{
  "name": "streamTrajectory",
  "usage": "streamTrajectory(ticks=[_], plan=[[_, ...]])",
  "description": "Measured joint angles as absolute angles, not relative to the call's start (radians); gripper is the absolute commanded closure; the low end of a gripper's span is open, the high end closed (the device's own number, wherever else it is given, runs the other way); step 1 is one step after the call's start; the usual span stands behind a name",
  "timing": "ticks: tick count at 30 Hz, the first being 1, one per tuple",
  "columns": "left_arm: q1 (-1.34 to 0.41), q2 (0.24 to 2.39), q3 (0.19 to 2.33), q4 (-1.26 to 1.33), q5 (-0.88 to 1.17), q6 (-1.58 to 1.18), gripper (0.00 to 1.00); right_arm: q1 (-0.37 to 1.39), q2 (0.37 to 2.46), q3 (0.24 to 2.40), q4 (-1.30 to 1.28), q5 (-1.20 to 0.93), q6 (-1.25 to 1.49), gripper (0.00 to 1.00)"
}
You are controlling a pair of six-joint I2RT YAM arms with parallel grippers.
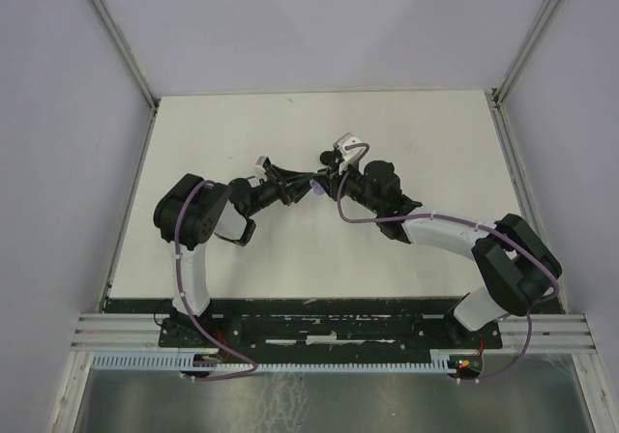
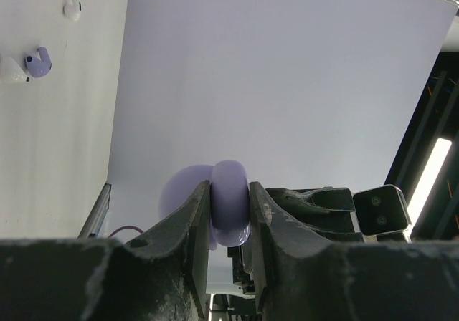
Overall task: Insert the wireless bluetooth earbuds into the charging case
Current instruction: Place the earbud in the charging case.
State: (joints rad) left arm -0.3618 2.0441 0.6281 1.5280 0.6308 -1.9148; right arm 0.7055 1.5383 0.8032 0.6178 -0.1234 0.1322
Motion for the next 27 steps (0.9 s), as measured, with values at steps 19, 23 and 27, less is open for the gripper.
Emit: streamTrajectory(ticks=[19, 23, 27], plan=[[-0.363, 2.041, 0.628, 1.528, 0.63, -1.934, 0.97, 0.706, 1.542, 0.794, 0.623, -0.123, 0.118, 0.98], [-0.363, 2.039, 0.628, 1.528, 0.63, -1.94, 0.97, 0.706, 1.549, 0.792, 0.625, -0.128, 0.115, 0.98], [-0.362, 2.039, 0.628, 1.528, 0.63, -1.945, 0.97, 0.706, 1.551, 0.789, 0.629, -0.132, 0.114, 0.96]])
